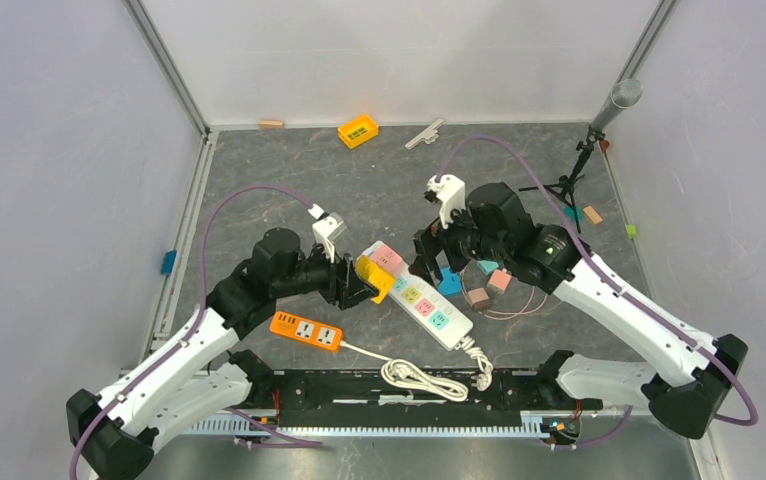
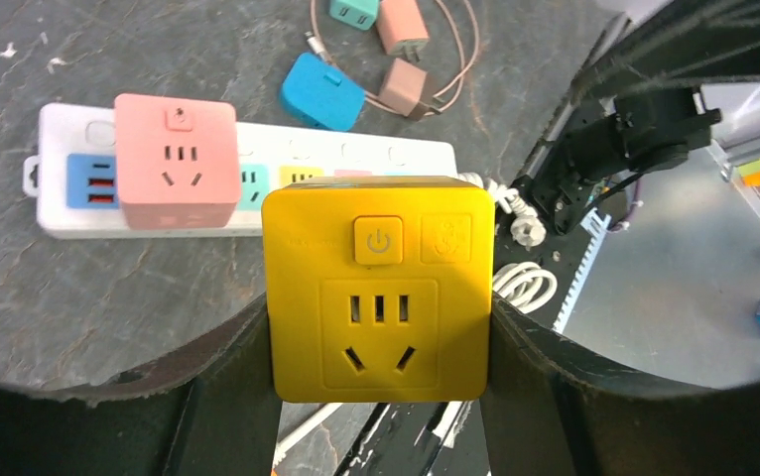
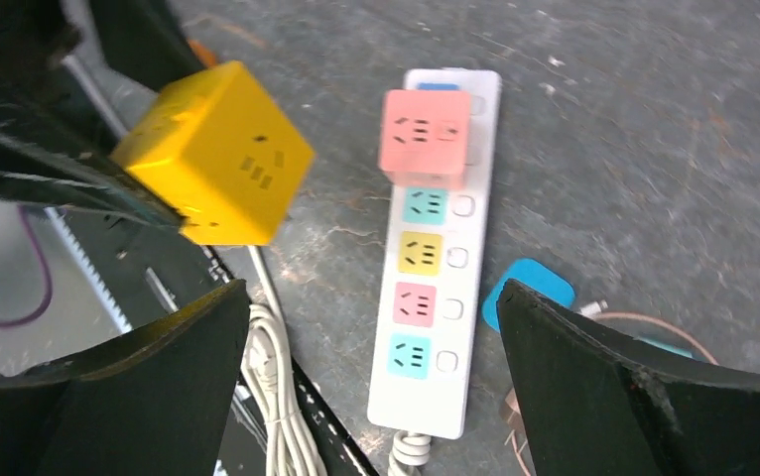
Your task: Insert the plug
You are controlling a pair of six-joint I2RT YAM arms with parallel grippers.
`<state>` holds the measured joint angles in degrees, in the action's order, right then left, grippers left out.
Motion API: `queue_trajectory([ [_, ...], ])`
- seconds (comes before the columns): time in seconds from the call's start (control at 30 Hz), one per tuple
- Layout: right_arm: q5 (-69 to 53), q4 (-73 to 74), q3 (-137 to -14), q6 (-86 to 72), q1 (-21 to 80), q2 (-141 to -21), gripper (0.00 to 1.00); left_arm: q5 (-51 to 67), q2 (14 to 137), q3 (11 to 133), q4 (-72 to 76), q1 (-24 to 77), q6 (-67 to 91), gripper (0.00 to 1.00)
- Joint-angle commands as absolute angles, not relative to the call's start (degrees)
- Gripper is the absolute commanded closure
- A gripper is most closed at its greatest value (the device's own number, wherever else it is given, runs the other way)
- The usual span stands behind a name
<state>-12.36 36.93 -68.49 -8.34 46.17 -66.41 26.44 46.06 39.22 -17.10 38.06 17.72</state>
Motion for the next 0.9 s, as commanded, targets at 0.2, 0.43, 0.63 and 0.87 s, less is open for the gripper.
queue_trajectory([
  [0.2,-5.5,35.8,-61.8,-20.6,36.7,-65.5,0.02,24.7,53.8,47.2,-23.6,38.5,15.3,0.98],
  [0.43,-7.4,35.1,-56.9,-21.7,33.6,-62.5,0.02,22.4,60.9,49.2,-22.8,41.5,19.0,0.98],
  [0.63,-10.6,33.0,-53.1,-24.3,32.3,-61.4,0.02,14.6,64.1,49.5,-19.4,46.1,22.8,0.98],
  [0.87,-12.0,34.3,-53.5,-24.9,31.1,-62.1,0.02,8.7,69.7,51.4,-17.5,50.6,25.6,0.98],
])
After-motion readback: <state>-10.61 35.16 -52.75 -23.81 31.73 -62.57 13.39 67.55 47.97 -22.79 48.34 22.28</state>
